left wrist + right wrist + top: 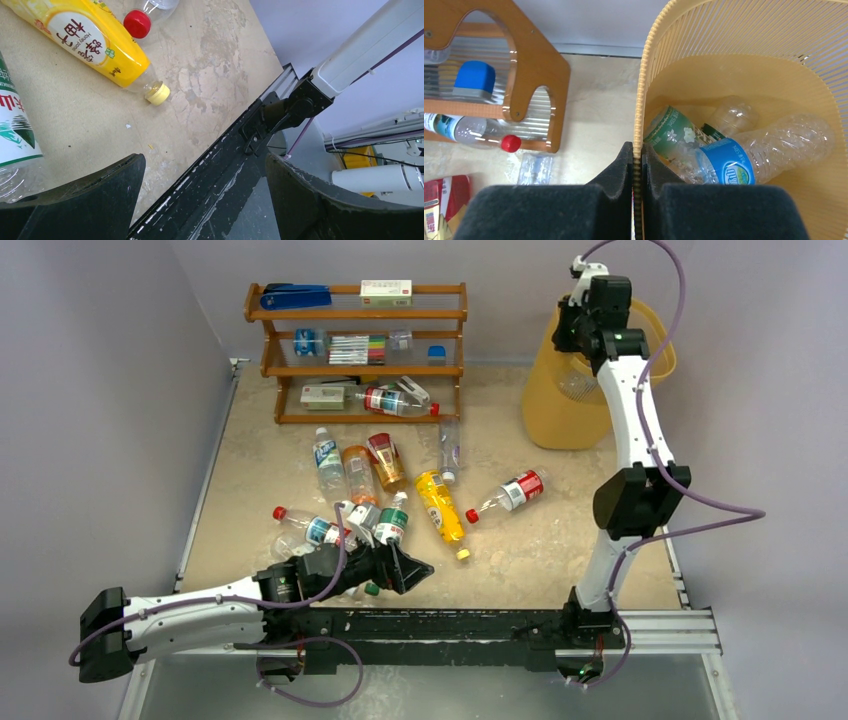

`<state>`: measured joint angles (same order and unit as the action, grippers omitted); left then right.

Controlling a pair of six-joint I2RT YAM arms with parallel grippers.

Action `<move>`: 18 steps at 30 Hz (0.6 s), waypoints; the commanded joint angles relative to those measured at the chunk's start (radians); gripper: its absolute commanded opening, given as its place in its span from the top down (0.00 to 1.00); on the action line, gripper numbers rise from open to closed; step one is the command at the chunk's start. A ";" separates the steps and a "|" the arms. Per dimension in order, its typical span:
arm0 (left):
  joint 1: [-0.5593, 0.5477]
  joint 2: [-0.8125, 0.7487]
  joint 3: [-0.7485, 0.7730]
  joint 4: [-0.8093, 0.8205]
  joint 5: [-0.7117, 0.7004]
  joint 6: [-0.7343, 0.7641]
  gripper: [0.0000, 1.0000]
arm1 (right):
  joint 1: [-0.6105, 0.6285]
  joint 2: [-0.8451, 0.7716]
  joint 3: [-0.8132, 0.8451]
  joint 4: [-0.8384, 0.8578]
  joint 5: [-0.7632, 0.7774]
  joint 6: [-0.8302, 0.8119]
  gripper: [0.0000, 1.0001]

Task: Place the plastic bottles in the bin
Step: Move the trash bin to the center of the board.

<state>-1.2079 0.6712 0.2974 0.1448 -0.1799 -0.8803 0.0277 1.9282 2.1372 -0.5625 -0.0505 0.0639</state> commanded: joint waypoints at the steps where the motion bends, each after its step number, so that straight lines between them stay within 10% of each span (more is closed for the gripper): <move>1: -0.012 -0.003 -0.002 0.065 0.001 -0.013 0.10 | 0.049 -0.052 -0.003 0.119 -0.011 0.044 0.99; 18: -0.018 -0.021 -0.012 0.047 -0.003 -0.015 0.10 | 0.094 -0.173 -0.007 0.073 0.062 0.070 0.32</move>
<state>-1.2198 0.6449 0.2813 0.1509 -0.1806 -0.8837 0.1249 1.8771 2.0567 -0.4984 -0.0292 0.1265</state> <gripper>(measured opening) 0.897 0.584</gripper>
